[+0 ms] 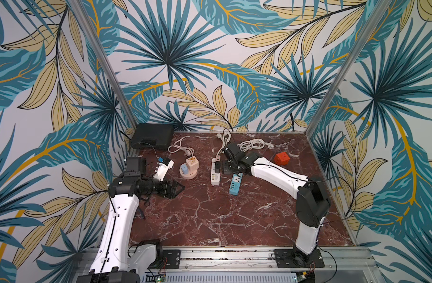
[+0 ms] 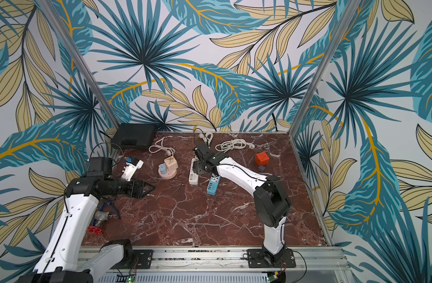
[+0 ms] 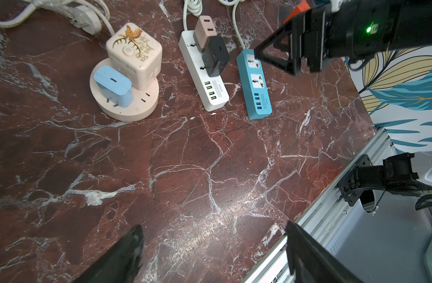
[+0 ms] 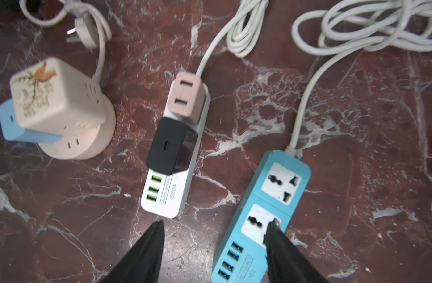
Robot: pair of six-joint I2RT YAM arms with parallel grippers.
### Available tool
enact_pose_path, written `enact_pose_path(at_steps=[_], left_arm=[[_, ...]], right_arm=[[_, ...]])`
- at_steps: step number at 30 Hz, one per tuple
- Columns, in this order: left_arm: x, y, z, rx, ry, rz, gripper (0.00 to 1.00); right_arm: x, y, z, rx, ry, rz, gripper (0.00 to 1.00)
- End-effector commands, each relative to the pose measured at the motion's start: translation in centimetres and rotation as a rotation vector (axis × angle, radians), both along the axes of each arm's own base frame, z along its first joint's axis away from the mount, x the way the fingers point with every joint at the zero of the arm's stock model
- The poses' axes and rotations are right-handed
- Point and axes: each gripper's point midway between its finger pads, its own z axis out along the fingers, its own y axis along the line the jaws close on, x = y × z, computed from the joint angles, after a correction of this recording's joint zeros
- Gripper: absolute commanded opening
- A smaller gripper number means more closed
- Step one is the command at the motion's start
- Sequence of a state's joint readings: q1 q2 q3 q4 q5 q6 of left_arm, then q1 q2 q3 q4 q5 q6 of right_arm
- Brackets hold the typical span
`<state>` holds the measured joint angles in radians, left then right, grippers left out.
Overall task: Pull the plug off the socket
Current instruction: Move the socket to the center of the board.
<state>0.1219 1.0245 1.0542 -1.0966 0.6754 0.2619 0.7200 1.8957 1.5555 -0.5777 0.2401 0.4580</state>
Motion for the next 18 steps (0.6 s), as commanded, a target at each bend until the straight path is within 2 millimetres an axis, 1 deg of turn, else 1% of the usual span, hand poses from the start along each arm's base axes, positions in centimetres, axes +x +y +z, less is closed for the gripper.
enact_pose_path(at_steps=[1, 8, 9, 12, 18], left_arm=[[-0.3, 0.1, -0.3, -0.008, -0.010, 0.002, 0.93], [-0.2, 0.2, -0.4, -0.009, -0.009, 0.010, 0.94], [-0.2, 0.2, -0.4, -0.011, -0.009, 0.008, 0.94], [-0.2, 0.2, -0.4, -0.012, -0.009, 0.006, 0.94], [-0.3, 0.2, -0.3, -0.014, -0.012, 0.005, 0.94]], right_arm=[[0.3, 1.7, -1.4, 0.012, -0.028, -0.015, 0.69], [0.8, 4.1, -4.4, 0.067, 0.016, -0.033, 0.72], [0.9, 4.3, -4.8, 0.068, 0.019, -0.039, 0.74], [1.1, 5.1, -5.7, 0.071, 0.019, -0.044, 0.76], [1.6, 5.8, -7.1, 0.038, 0.006, -0.063, 0.77]])
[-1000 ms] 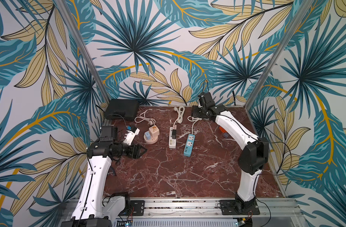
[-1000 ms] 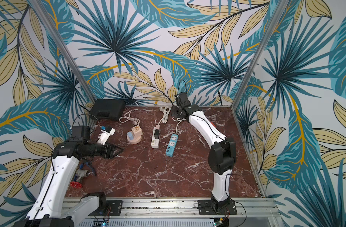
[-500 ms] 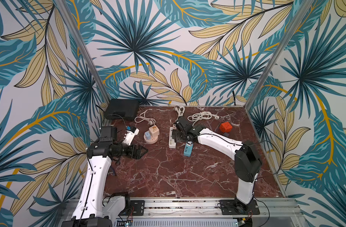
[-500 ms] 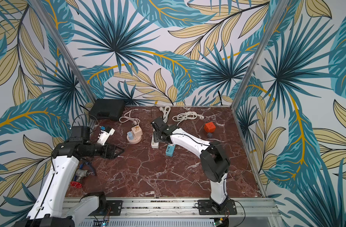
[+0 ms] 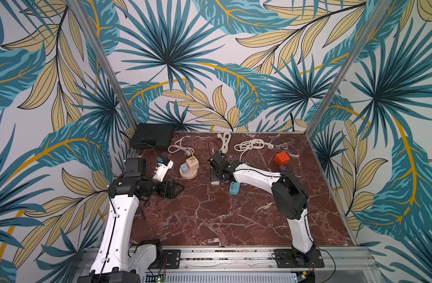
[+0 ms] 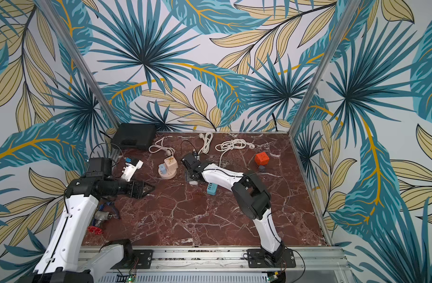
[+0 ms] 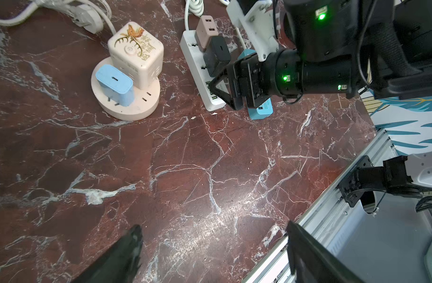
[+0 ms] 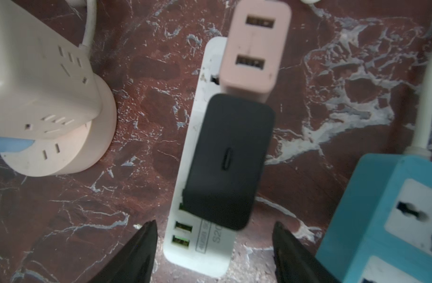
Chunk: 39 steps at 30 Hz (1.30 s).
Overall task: Pull the plug off the socket
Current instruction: Move the socket to the center of the board.
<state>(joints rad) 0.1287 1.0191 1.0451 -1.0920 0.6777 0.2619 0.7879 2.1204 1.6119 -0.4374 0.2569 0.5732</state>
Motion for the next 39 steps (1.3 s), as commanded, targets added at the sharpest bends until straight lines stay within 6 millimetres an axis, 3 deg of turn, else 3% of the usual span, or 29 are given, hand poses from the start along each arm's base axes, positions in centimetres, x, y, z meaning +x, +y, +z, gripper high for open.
enact_pose_path(at_steps=[1, 13, 24, 25, 31, 39], left_arm=[[-0.2, 0.0, -0.2, -0.013, -0.011, -0.003, 0.94], [-0.3, -0.4, 0.0, -0.038, -0.016, -0.016, 0.95], [-0.3, -0.6, 0.2, -0.059, -0.017, -0.023, 0.95], [-0.3, -0.7, 0.2, -0.060, -0.017, -0.023, 0.95], [-0.2, -1.1, 0.7, -0.084, -0.025, -0.041, 0.92], [1.0, -2.3, 0.5, -0.105, -0.013, -0.085, 0.82]], right_arm=[[0.8, 0.6, -0.5, 0.001, -0.025, -0.033, 0.77], [1.8, -0.2, -3.5, -0.070, -0.035, -0.095, 0.75], [1.4, -0.8, -3.6, -0.069, -0.051, -0.096, 0.50], [0.4, 0.1, -3.7, -0.072, -0.051, -0.072, 0.48], [-1.7, 0.1, -2.6, -0.062, -0.041, -0.047, 0.38], [-6.4, 0.3, -2.2, -0.035, -0.013, -0.002, 0.38]])
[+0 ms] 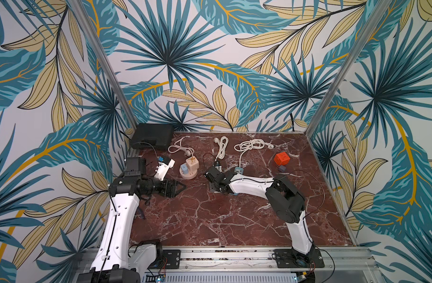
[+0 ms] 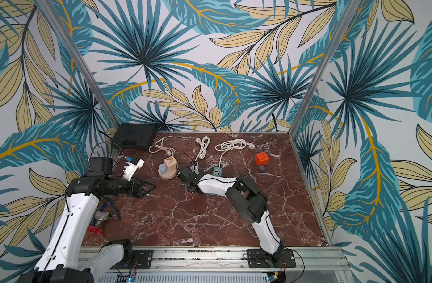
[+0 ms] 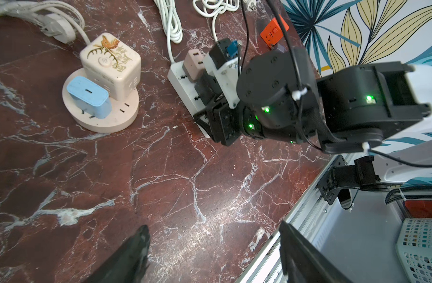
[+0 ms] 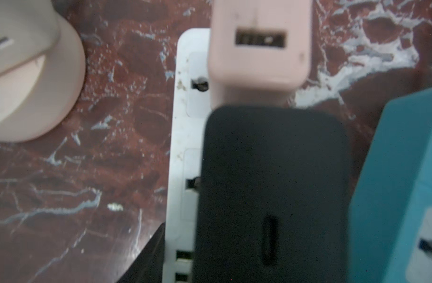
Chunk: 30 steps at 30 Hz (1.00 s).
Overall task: Pull the plug off the socket
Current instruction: Move the socket to the center of the board.
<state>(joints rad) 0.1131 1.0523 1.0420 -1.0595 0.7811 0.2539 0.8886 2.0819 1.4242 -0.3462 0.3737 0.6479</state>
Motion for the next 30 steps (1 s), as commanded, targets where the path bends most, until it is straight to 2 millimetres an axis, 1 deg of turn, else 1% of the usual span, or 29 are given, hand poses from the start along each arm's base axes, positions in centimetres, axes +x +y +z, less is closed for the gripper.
enact_pose_path(at_steps=[1, 6, 8, 10, 13, 15, 18, 22, 24, 26, 30], left_arm=[[0.8, -0.8, -0.3, -0.005, -0.007, -0.033, 0.82], [1.2, -2.0, -0.6, 0.015, -0.011, -0.067, 0.80], [1.1, -2.6, -0.6, 0.015, -0.021, -0.088, 0.79], [1.2, -2.9, -0.8, 0.022, -0.026, -0.098, 0.79], [1.3, -3.4, -1.1, 0.033, -0.022, -0.115, 0.79], [1.5, -3.7, -1.3, 0.032, -0.011, -0.121, 0.78], [1.6, -4.4, -1.7, 0.026, -0.008, -0.143, 0.77], [2.4, -4.9, -1.6, 0.025, -0.035, -0.148, 0.77], [2.8, -5.5, -1.3, 0.007, -0.045, -0.162, 0.72], [3.3, -6.2, -1.1, -0.009, -0.052, -0.182, 0.64], [3.8, -8.5, -1.9, -0.005, -0.038, -0.256, 0.42]], right_arm=[[-2.6, 0.7, 0.8, 0.041, 0.023, 0.027, 0.37], [-5.5, 1.2, 0.3, 0.039, 0.048, 0.065, 0.37], [-6.6, 1.5, -0.1, 0.041, 0.060, 0.083, 0.39], [-7.4, 1.7, -0.4, 0.034, 0.069, 0.093, 0.42], [-8.2, 1.5, -0.7, 0.029, 0.080, 0.092, 0.43], [-8.6, 1.5, -0.7, 0.040, 0.080, 0.094, 0.47], [-9.0, 1.5, 0.1, 0.052, 0.064, 0.108, 0.58], [-9.2, 1.3, 2.0, 0.056, 0.035, 0.127, 0.65], [-9.4, 1.1, 3.0, 0.067, 0.026, 0.135, 0.67], [-9.5, 0.7, 4.1, 0.067, 0.015, 0.136, 0.68], [-9.4, -0.6, 6.5, 0.057, -0.028, 0.127, 0.68]])
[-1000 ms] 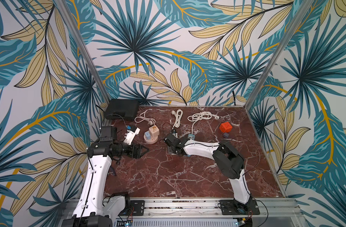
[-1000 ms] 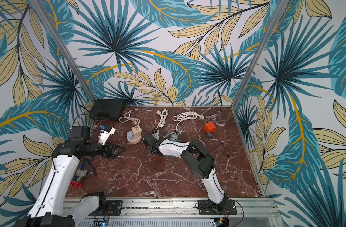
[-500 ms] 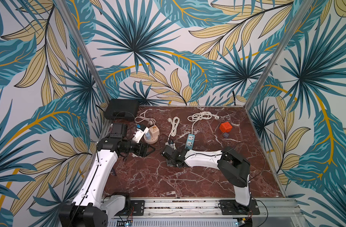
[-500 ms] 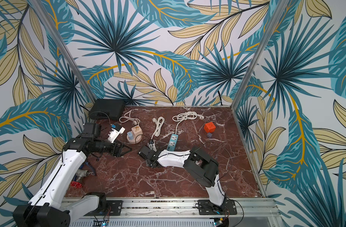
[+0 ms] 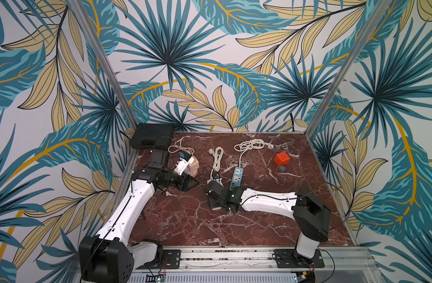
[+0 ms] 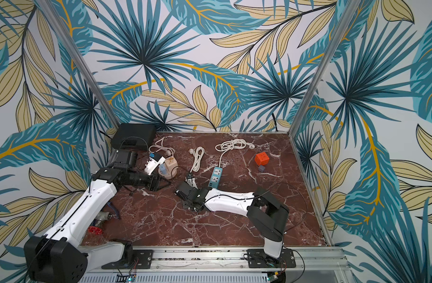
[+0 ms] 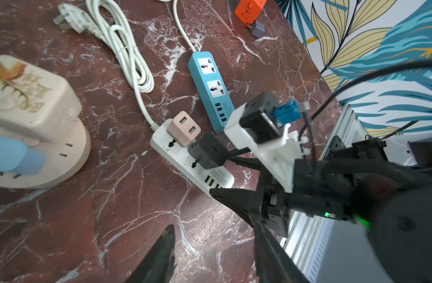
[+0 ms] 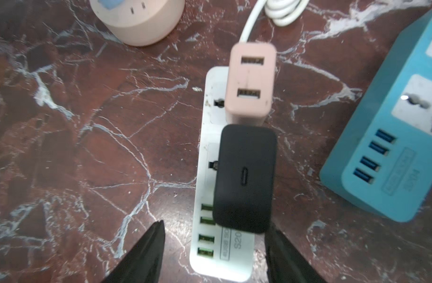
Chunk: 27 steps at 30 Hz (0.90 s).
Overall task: Pull the plug off the socket
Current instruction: Move the socket to the center of the board.
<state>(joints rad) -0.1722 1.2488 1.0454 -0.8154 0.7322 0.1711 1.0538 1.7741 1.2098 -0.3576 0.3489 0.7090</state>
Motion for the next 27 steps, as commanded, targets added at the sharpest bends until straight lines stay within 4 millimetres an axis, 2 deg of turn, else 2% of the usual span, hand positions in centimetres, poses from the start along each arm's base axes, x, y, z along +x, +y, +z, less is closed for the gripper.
enact_pose_path(at_steps=[1, 7, 12, 16, 21, 27], left_arm=[[0.9, -2.2, 0.4, -0.016, -0.027, -0.071, 0.36], [1.6, -4.9, -2.1, 0.018, 0.058, -0.147, 0.01], [1.7, -6.4, -4.7, 0.090, 0.148, -0.206, 0.00], [2.1, -6.9, -5.8, 0.109, 0.201, -0.200, 0.00], [2.7, -5.9, -7.2, 0.141, 0.208, -0.138, 0.00], [4.3, -3.6, -7.8, 0.118, 0.224, -0.022, 0.00]], right_arm=[[-0.4, -2.4, 1.3, -0.062, -0.030, -0.012, 0.68], [0.5, -4.9, 4.6, -0.052, -0.084, -0.054, 0.65], [1.2, -6.8, 4.9, -0.047, -0.092, -0.098, 0.64], [1.4, -7.9, 4.8, -0.014, -0.083, -0.126, 0.64], [1.5, -8.5, 4.3, 0.005, -0.067, -0.140, 0.64], [1.7, -7.9, 3.4, 0.018, -0.045, -0.136, 0.63]])
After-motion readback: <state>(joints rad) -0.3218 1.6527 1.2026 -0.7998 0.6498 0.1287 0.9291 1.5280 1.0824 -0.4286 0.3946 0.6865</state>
